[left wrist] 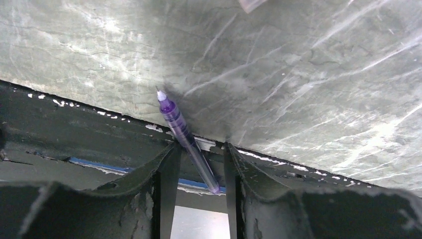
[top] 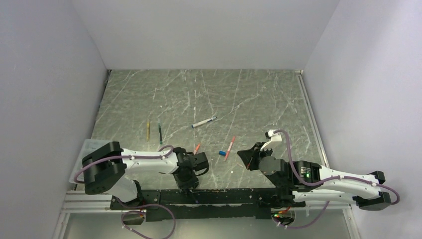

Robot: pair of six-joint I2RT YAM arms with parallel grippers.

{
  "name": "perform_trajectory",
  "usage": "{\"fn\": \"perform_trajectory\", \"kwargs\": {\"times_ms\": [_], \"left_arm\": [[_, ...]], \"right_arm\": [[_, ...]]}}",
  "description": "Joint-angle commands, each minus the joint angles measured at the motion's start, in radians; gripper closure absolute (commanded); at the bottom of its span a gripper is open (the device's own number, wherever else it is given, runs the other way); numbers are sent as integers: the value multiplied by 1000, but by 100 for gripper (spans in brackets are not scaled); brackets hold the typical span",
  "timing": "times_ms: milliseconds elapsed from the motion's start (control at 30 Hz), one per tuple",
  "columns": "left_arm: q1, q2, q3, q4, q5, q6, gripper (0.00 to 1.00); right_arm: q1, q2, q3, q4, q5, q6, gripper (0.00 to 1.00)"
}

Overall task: Insert the pens into the pen caps
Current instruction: Pick up the pen from the corner of the board.

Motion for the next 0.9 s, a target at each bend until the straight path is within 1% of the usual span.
{"fn": "perform_trajectory", "kwargs": {"times_ms": [0,100,300,433,533,700,800,867], "left_arm": [[2,37,37,4,-48,60,60],[-1,63,36,4,-38,84,67],[-14,74,-37,65,-19,81,78],[-24,87,-37,57,-42,101,89],[-26,96,-4,17,-78,131,100],[-26,82,82,-86,-189,212,100],[-25,50,149,-176,-260,268,100],[-26,28,181,-208,-295,303,100]], "right_arm": [[0,16,3,14,10,-2,100],[0,28,11,6,8,2,100],[0,9,5,-6,8,18,100],[0,12,7,-17,8,31,100],[0,27,11,-17,8,34,100],[0,49,31,-18,7,31,100],[0,61,46,-29,13,30,100],[0,69,57,-35,19,30,100]]}}
